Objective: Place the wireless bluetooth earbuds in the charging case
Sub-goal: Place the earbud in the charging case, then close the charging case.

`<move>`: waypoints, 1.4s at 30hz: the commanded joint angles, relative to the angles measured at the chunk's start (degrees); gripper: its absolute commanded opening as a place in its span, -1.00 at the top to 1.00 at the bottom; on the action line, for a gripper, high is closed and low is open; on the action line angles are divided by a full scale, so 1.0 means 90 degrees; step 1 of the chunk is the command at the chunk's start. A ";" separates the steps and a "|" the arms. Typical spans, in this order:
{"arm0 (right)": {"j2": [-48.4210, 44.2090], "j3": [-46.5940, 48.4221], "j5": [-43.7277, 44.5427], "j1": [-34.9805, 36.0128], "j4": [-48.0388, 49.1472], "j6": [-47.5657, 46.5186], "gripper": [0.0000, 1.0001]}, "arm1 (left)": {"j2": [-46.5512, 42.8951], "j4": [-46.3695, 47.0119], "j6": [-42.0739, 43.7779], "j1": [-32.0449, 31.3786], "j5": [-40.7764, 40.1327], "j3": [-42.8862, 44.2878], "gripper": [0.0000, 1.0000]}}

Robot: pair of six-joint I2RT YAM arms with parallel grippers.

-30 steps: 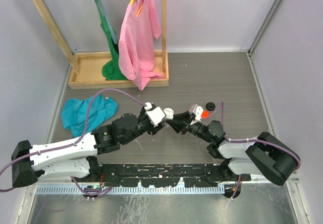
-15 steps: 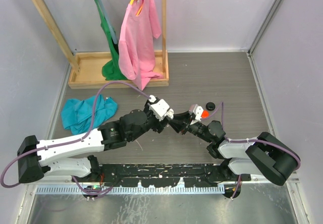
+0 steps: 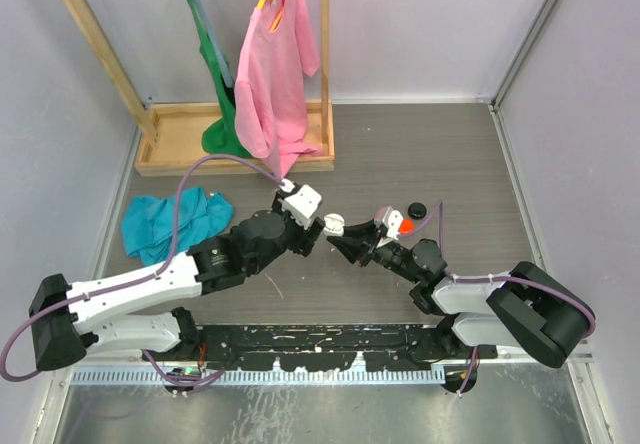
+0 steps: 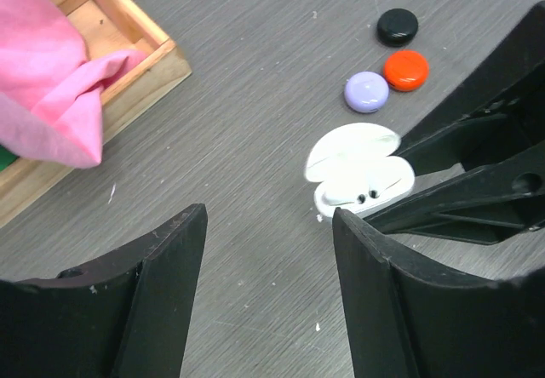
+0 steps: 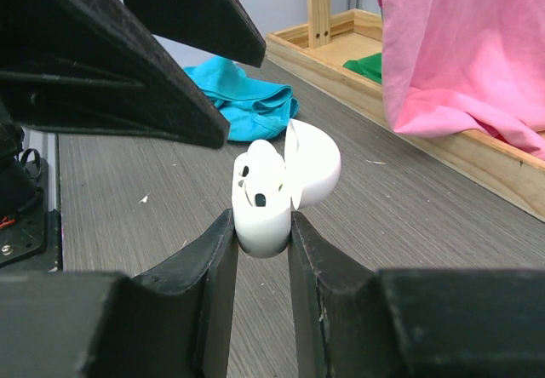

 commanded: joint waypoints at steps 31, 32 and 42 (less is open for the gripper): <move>0.0387 0.0870 -0.1704 -0.0011 0.0537 0.0622 0.98 | -0.0283 -0.0020 -0.2342 0.2359 0.5945 0.0179 -0.52; 0.0387 0.0883 -0.1729 -0.0013 0.0537 0.0647 0.98 | -0.0237 -0.0024 -0.2357 0.2366 0.6021 0.0194 -0.52; 0.0564 0.0940 -0.1838 -0.0011 0.0309 0.0870 0.98 | -0.0694 0.0415 -0.2289 0.2405 0.6796 -0.0040 -0.34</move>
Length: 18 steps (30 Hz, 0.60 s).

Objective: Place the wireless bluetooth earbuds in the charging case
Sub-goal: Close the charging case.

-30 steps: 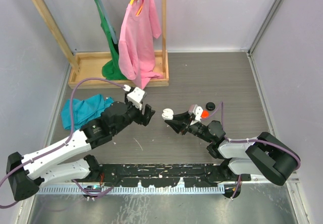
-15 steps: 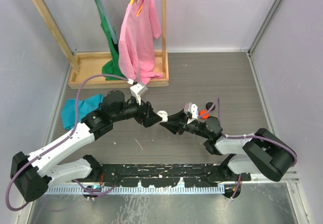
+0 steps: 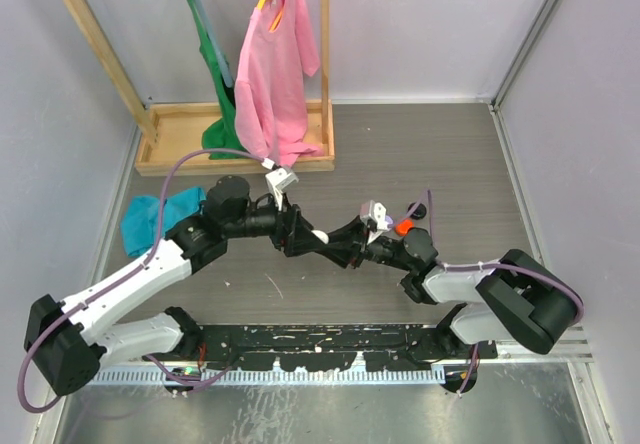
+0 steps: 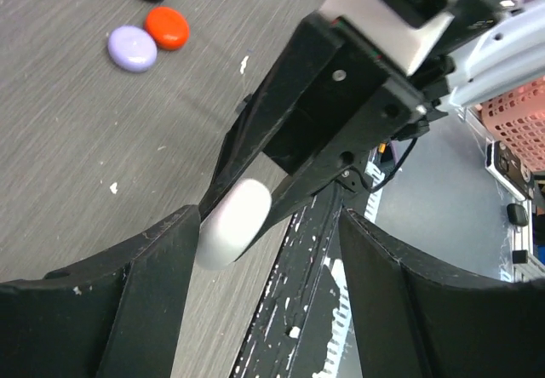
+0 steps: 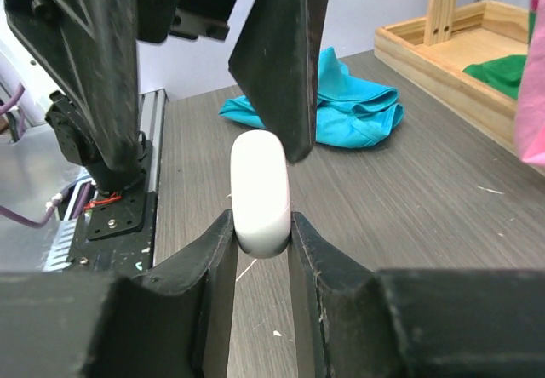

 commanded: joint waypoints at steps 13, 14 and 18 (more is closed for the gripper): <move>-0.0679 0.0670 0.0747 -0.0024 -0.2904 0.0049 0.98 | -0.1330 -0.1299 0.0654 0.0348 -0.1584 0.0258 -0.48; -0.0744 0.0743 0.1001 -0.0035 -0.3289 0.0058 0.98 | -0.1391 -0.1585 0.0684 0.0436 -0.1910 0.0288 -0.51; -0.0803 0.1033 0.1927 -0.0167 -0.4793 0.0282 0.96 | -0.1546 -0.2614 0.0675 0.1109 -0.2782 0.0354 -0.64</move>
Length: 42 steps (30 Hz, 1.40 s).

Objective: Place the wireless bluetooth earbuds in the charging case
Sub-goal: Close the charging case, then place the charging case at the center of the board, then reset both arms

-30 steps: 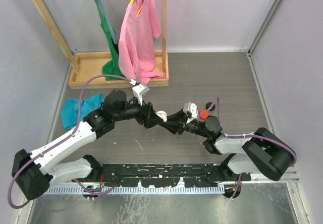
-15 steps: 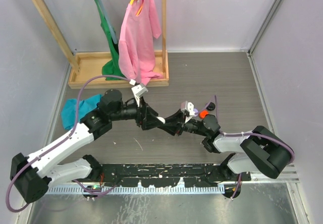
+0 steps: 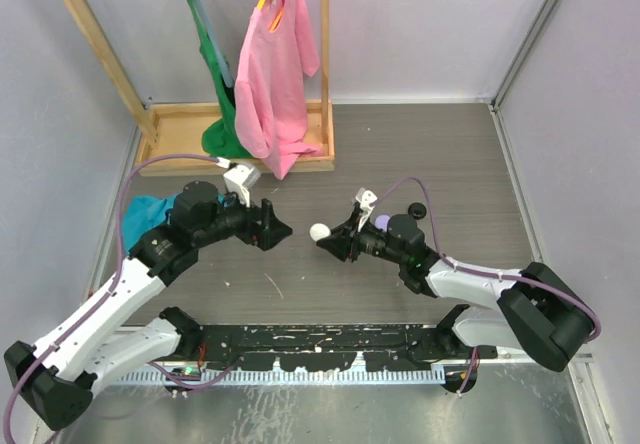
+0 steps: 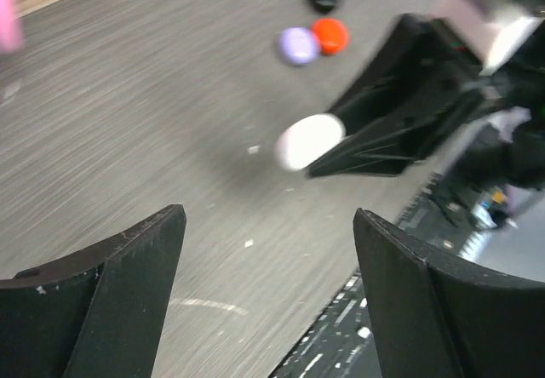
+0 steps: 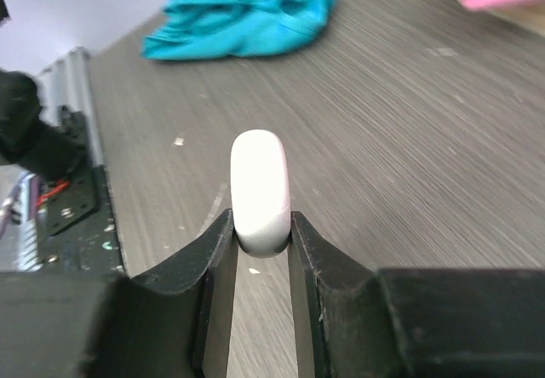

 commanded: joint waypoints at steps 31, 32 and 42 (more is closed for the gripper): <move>-0.0553 0.0556 0.2691 -0.1551 -0.4375 0.1433 -0.41 | -0.1805 -0.2409 0.0193 0.3201 -0.1979 -0.0045 -0.96; -0.0796 0.0561 0.2743 -0.1547 -0.4518 0.1419 -0.44 | -0.1886 -0.2415 0.0167 0.3193 -0.1961 -0.0050 -0.96; -0.4202 0.1215 0.4043 -0.1554 -0.6746 0.1022 -1.00 | -0.3327 -0.2958 -0.0370 0.3176 -0.1588 0.0317 -0.96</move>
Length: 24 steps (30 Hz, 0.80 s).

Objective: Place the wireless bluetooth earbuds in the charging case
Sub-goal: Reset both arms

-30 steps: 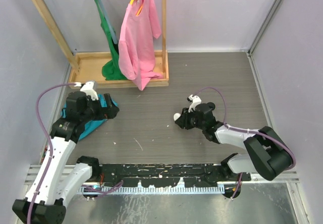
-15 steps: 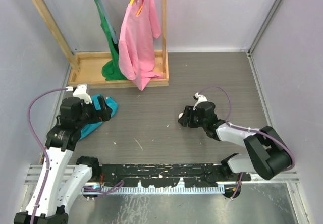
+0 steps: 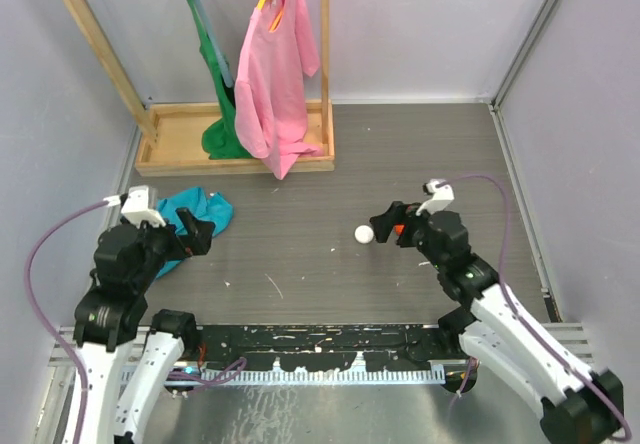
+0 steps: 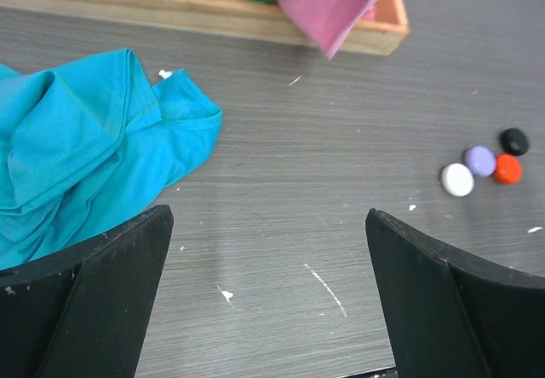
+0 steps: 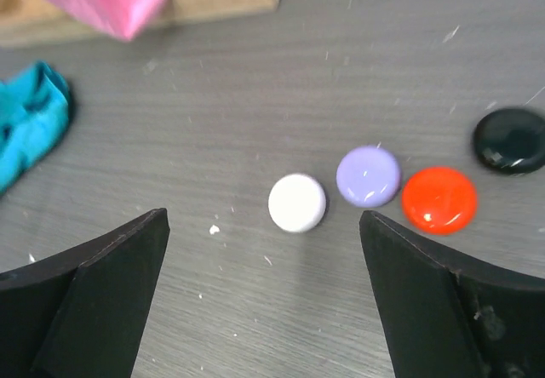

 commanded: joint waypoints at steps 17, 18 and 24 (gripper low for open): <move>-0.3393 0.0683 0.2115 -0.0029 -0.1642 -0.0888 -0.99 | -0.2419 -0.0213 -0.0295 -0.0028 -0.0543 -0.0372 -0.96; -0.3445 0.0624 0.2177 -0.0024 -0.1603 -0.0892 -0.99 | -0.2430 -0.0190 -0.0295 -0.0033 -0.0536 -0.0445 -0.96; -0.3477 0.0509 0.2197 -0.0029 -0.1439 -0.0971 -0.99 | -0.2460 -0.0166 -0.0202 -0.0033 -0.0641 -0.0566 -0.96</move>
